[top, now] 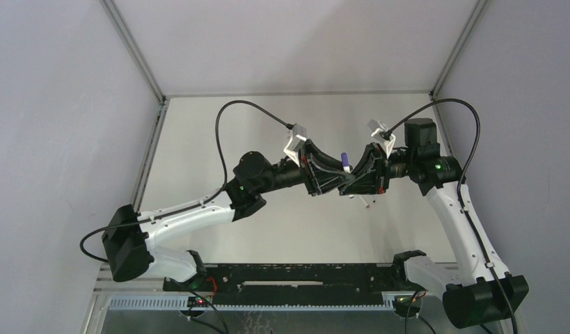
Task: Insert the pens into the pen caps
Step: Press the pen cap onto the pen.
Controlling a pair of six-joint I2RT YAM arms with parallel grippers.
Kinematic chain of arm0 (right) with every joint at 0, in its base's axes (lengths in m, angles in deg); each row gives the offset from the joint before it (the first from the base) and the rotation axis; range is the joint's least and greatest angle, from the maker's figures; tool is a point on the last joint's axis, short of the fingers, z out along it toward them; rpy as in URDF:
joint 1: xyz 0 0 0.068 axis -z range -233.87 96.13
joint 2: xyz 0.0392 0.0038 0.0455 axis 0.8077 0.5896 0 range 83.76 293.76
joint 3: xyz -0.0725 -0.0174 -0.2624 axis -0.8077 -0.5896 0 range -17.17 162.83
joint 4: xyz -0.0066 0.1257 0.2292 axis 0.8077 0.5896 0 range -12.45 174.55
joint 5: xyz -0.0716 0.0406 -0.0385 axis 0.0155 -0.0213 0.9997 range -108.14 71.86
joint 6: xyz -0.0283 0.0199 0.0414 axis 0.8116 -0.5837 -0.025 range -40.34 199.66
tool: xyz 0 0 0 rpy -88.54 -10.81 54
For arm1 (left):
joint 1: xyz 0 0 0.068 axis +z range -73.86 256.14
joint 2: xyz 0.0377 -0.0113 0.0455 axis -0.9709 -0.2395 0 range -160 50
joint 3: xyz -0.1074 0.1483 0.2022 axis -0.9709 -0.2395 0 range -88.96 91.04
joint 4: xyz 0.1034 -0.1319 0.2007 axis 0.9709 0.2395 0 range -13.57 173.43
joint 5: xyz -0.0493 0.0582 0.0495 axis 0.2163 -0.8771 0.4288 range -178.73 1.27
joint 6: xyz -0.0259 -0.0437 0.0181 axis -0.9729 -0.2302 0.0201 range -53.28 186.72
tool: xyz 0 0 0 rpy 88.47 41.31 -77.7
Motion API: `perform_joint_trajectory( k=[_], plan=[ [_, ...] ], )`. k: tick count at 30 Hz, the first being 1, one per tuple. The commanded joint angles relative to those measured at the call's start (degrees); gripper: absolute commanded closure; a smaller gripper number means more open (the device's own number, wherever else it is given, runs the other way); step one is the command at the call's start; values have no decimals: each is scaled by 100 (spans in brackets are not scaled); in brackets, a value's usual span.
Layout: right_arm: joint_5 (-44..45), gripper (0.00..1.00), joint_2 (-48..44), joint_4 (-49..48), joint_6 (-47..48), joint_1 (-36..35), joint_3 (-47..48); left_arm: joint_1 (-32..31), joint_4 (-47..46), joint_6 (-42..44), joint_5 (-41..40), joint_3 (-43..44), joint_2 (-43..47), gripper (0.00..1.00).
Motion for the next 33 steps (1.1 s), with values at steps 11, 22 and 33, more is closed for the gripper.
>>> perform_joint_trajectory(
  k=[11,22,33],
  plan=[
    [128,57,-206,-484,-608,118,208,-51,-848,-493,-559,22,354,100],
    [568,37,-398,-2933,-3736,141,628,-297,-1946,-620,-1316,-295,484,100],
    [1155,43,-428,-3790,-5199,-282,627,-360,-2320,-648,-1622,-359,345,100]
  ],
)
